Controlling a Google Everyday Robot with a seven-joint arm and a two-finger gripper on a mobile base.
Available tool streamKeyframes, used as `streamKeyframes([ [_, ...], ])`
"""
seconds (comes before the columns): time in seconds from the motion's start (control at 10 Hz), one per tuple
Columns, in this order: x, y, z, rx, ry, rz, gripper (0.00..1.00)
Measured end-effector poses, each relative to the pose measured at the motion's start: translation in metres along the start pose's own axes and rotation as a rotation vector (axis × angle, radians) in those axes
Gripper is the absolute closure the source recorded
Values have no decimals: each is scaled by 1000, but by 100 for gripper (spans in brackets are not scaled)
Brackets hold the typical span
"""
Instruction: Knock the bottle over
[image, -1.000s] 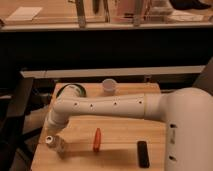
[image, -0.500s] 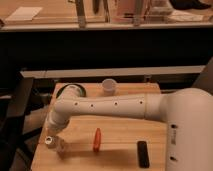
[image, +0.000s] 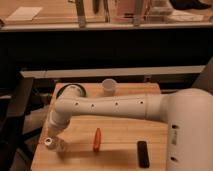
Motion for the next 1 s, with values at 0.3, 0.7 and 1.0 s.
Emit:
streamKeyframes([
  [0.3,-2,1,0,0,-9,-8,100],
  [0.7,-4,2,0,-3,-15,-17,100],
  [1.0,-5,2,0,-3,-17,-21,100],
])
